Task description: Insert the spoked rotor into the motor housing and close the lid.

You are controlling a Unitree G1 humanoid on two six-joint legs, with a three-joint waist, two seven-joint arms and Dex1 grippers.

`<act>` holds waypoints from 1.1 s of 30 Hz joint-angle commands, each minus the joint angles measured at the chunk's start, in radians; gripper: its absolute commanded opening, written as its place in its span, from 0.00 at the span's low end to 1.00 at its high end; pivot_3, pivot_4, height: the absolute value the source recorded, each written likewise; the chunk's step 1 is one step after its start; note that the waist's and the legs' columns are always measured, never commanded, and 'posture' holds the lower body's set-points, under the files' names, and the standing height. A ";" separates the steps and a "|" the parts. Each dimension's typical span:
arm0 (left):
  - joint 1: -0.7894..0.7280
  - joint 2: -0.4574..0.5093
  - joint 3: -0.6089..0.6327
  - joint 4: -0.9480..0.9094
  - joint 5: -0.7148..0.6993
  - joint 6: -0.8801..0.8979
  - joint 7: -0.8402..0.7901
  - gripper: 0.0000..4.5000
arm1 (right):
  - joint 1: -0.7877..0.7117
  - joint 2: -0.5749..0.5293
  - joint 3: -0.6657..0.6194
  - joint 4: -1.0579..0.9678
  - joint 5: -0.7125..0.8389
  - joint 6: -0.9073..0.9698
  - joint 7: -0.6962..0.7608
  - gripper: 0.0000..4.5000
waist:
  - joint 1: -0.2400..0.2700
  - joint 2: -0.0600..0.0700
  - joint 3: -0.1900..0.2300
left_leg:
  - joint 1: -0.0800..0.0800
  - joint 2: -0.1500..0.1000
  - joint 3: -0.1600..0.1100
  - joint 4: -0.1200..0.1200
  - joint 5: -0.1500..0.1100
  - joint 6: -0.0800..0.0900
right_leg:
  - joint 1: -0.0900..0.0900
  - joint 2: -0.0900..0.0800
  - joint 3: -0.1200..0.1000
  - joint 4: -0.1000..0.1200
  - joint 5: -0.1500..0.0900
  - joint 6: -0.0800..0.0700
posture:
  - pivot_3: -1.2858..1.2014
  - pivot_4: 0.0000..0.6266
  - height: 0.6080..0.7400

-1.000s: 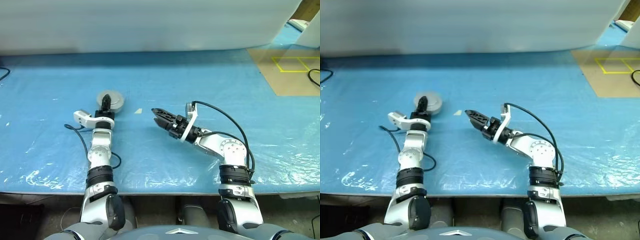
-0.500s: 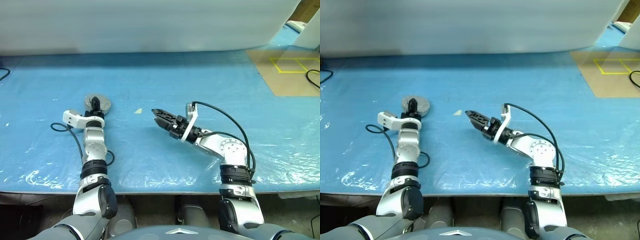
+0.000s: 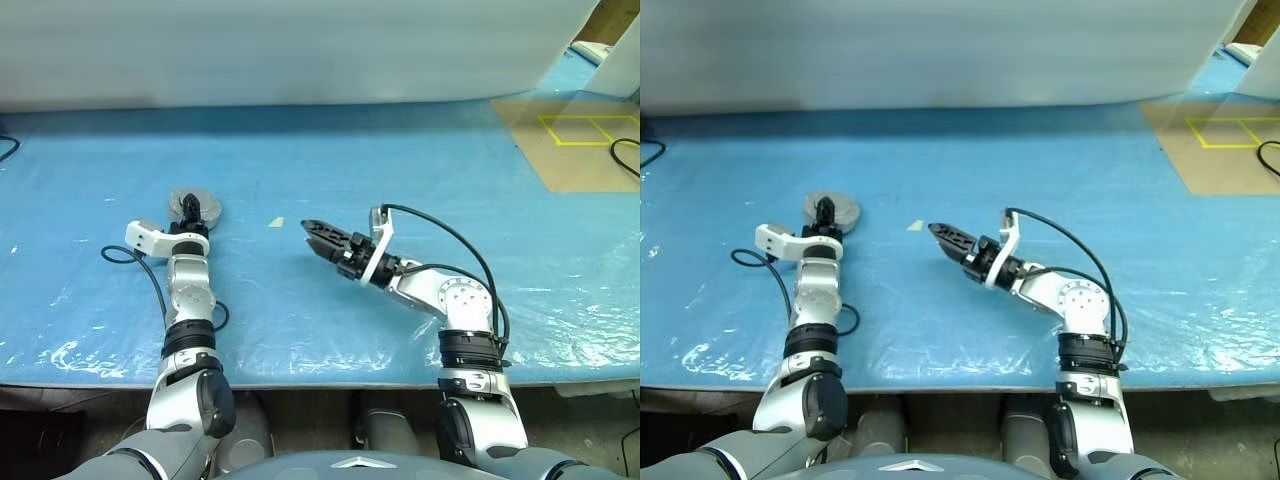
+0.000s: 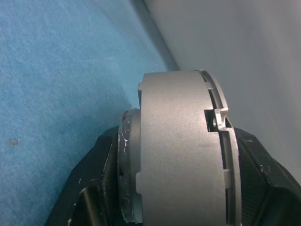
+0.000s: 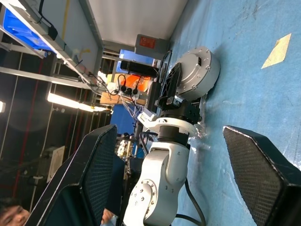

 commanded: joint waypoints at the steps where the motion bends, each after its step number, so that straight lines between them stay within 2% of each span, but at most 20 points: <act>1: 0.008 0.008 0.000 -0.025 0.015 -0.023 -0.025 0.65 | -0.009 0.004 0.000 -0.045 0.003 -0.008 0.021 0.84 | 0.000 0.000 0.000 | 0.000 0.000 0.000 0.000 0.000 0.000 | 0.000 0.000 0.000 0.000 0.000 0.000 | 0.52 0.24 1.00; 8: 0.012 -0.014 -0.015 -0.083 -0.028 0.015 -0.100 0.65 | -0.015 0.010 0.003 -0.039 -0.015 -0.008 0.034 0.84 | 0.003 0.000 0.000 | 0.000 0.000 0.000 0.000 0.000 0.000 | -0.001 0.000 0.000 -0.001 0.000 0.000 | 0.52 0.24 1.00; 18: 0.022 -0.031 -0.007 -0.083 -0.016 -0.004 -0.071 0.65 | -0.020 0.007 0.001 -0.037 -0.023 -0.002 0.043 0.84 | 0.006 0.000 0.000 | -0.001 0.000 0.000 -0.001 0.000 0.000 | -0.001 0.000 -0.001 -0.001 0.000 0.000 | 0.52 0.24 1.00; 21: 0.019 -0.035 0.016 -0.073 -0.026 -0.019 -0.040 0.79 | -0.023 0.006 0.001 -0.034 -0.028 -0.003 0.045 0.85 | 0.006 0.000 0.000 | -0.001 0.000 0.000 -0.001 0.000 0.000 | -0.001 0.000 -0.001 -0.001 0.000 0.000 | 0.52 0.24 1.00; 24: 0.011 -0.028 0.045 -0.053 -0.029 -0.041 0.016 1.00 | -0.025 0.007 0.001 -0.031 -0.034 -0.004 0.048 0.85 | 0.003 0.000 0.000 | -0.001 0.000 0.000 -0.002 0.000 0.000 | -0.001 0.000 0.000 -0.001 0.000 0.000 | 0.52 0.24 1.00; 29: 0.000 -0.001 0.102 0.001 -0.016 -0.111 0.141 1.00 | -0.024 0.012 0.003 -0.028 -0.049 -0.008 0.054 0.85 | -0.007 0.000 0.000 | 0.002 0.000 0.000 -0.001 0.000 0.000 | 0.000 0.000 0.000 -0.001 0.000 0.000 | 0.52 0.24 1.00; 33: 0.015 0.033 0.106 0.029 0.070 -0.205 0.268 1.00 | -0.023 0.015 0.003 -0.026 -0.059 -0.010 0.061 0.85 | -0.021 0.001 0.000 | 0.003 0.000 0.001 -0.003 0.000 0.000 | 0.000 0.001 0.001 -0.001 0.000 0.000 | 0.52 0.24 1.00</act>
